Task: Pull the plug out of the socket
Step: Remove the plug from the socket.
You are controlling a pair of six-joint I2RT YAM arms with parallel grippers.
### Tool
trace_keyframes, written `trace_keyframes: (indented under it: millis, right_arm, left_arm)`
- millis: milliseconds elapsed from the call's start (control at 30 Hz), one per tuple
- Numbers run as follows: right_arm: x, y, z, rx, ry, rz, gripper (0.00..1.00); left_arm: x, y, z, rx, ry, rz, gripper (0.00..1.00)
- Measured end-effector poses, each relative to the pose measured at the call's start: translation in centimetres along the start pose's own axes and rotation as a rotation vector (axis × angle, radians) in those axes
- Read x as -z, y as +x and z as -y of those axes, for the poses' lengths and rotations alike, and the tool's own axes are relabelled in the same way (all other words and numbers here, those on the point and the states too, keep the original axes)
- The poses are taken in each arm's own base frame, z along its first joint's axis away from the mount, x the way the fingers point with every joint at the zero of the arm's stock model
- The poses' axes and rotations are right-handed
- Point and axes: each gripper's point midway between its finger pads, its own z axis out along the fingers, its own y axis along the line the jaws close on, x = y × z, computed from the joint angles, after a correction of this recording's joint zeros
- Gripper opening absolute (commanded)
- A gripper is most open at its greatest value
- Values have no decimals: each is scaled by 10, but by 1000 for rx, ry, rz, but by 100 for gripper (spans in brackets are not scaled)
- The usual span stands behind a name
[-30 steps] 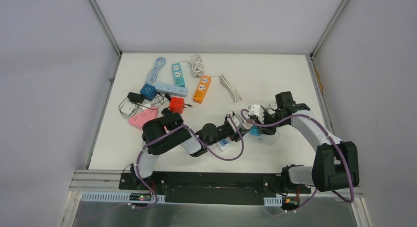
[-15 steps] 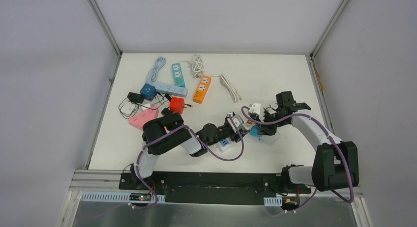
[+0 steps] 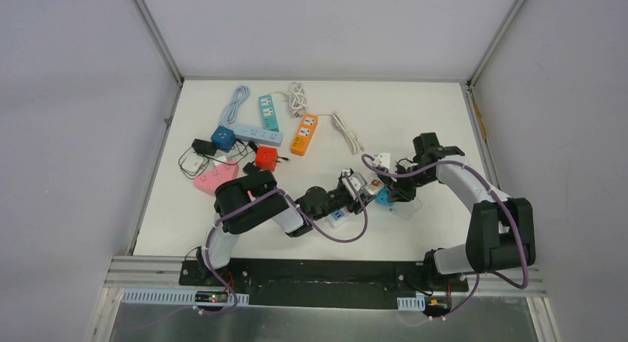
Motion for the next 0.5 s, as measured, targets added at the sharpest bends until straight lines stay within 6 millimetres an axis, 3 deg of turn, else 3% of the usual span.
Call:
trace_keyframes:
  millis: [500]
  right_arm:
    - [15,0,-7,34,65,6,0]
  left_arm:
    - [-1,-1,4,21,5,15,0]
